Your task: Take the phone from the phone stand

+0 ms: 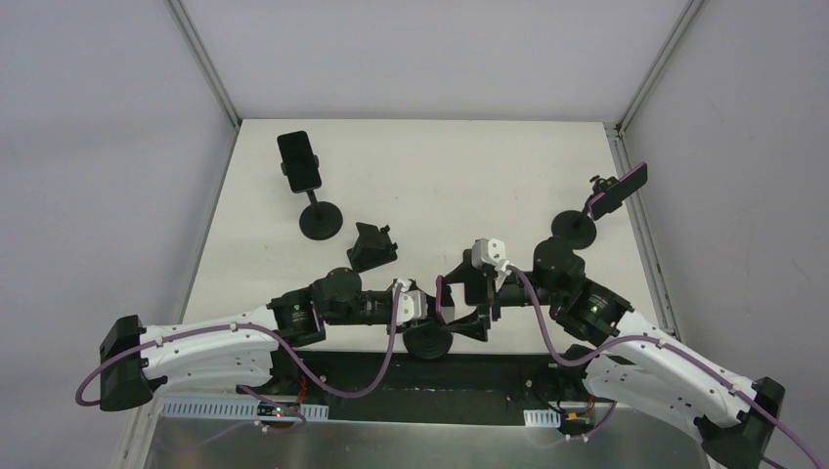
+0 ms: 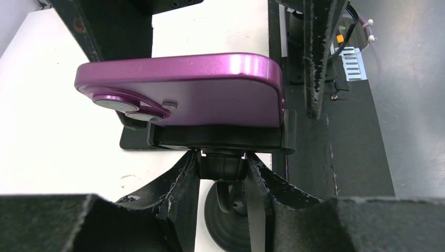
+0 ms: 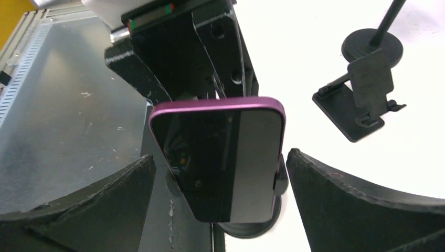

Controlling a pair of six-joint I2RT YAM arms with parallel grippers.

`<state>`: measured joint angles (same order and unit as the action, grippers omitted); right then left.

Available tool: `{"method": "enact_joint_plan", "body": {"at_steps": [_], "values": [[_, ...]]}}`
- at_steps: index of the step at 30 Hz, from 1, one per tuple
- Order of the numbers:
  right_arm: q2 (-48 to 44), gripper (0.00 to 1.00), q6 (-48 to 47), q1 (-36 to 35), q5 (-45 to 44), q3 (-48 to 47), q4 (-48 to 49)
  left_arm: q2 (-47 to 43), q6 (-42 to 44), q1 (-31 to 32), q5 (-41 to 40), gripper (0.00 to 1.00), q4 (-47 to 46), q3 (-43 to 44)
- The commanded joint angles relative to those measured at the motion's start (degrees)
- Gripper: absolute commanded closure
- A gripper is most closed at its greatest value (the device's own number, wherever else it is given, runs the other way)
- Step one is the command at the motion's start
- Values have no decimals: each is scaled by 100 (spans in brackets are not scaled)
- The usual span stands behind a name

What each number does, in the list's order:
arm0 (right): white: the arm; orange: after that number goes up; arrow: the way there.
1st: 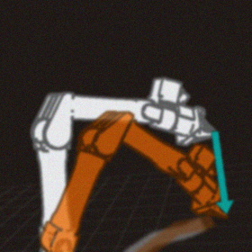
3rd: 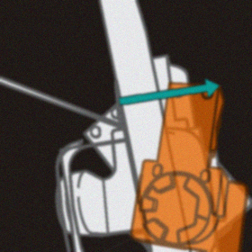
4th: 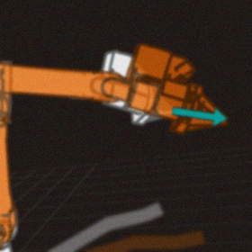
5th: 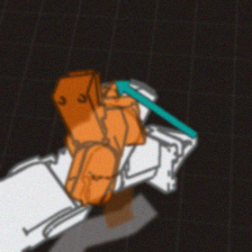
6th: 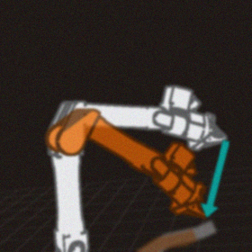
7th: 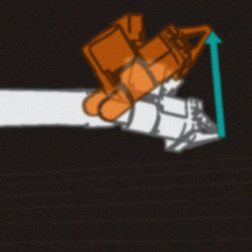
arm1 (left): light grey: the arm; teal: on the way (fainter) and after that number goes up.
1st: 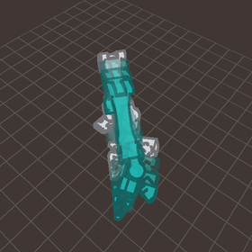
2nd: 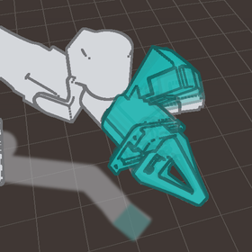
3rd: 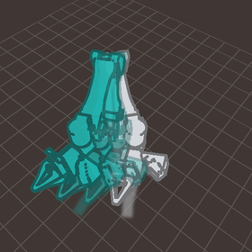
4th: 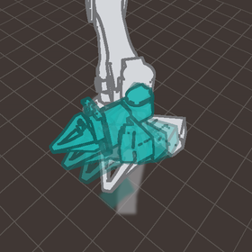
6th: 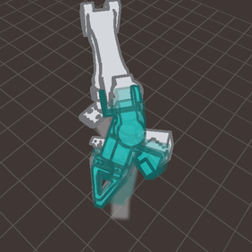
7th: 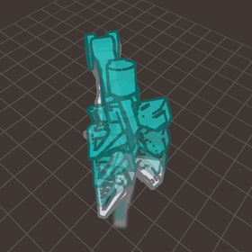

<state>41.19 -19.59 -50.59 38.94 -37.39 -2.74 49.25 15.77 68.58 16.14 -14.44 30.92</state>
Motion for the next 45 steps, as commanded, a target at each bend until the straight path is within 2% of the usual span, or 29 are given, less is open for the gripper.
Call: {"method": "enact_joint_plan", "body": {"at_steps": [1, 11, 15, 18, 20, 21, 23, 25, 29, 33, 35, 36, 37, 38, 39, 40, 43, 44, 45], "values": [[146, 1, 380, -267, -403, -409, 573, 74, 15, 31, 441, 100, 81, 26], [333, 2, 421, -776, -1462, -323, 849, 135, -7, 31, 206, 100, 82, 98], [344, 13, 234, -805, -1172, -267, 612, 172, -23, 25, 223, 100, 82, 116], [348, 28, 147, -811, -1082, -233, 409, 150, -22, 30, 172, 100, 81, 116], [338, 32, 166, -807, -1149, -177, 406, 131, -21, 25, 151, 100, 87, 105], [342, 29, 181, -808, -1215, -161, 406, 120, -25, 24, 151, 100, 83, 100], [325, 8, 209, -804, -1351, -125, 429, 102, -34, 24, 160, 100, 81, 95], [300, 1, 210, -804, -1371, -82, 441, 89, -32, 31, 174, 100, 81, 99], [263, 5, 257, -811, -1380, -26, 458, 59, 0, 26, 214, 100, 82, 81], [189, 27, 377, -804, -1379, 49, 558, 61, 63, 33, 334, 100, 81, 89], [120, 32, 462, -811, -1403, 99, 684, 66, 103, 32, 396, 100, 83, 90], [99, 30, 536, -806, -1414, 122, 766, 65, 114, 28, 402, 100, 84, 90], [59, 24, 609, -804, -1409, 139, 872, 74, 121, 32, 410, 100, 82, 97], [26, 12, 687, -811, -1400, 169, 983, 87, 125, 32, 415, 100, 81, 98], [-1, 6, 748, -811, -1379, 189, 1080, 89, 122, 25, 424, 100, 81, 103], [-20, 4, 776, -806, -1349, 204, 1160, 100, 127, 25, 431, 100, 81, 107], [-40, 4, 790, -804, -1304, 198, 1185, 132, 124, 24, 442, 100, 81, 121], [-47, 9, 776, -807, -1292, 205, 1188, 136, 121, 27, 450, 100, 81, 125], [-44, 18, 765, -807, -1259, 213, 1186, 139, 127, 25, 465, 100, 87, 132]]}}
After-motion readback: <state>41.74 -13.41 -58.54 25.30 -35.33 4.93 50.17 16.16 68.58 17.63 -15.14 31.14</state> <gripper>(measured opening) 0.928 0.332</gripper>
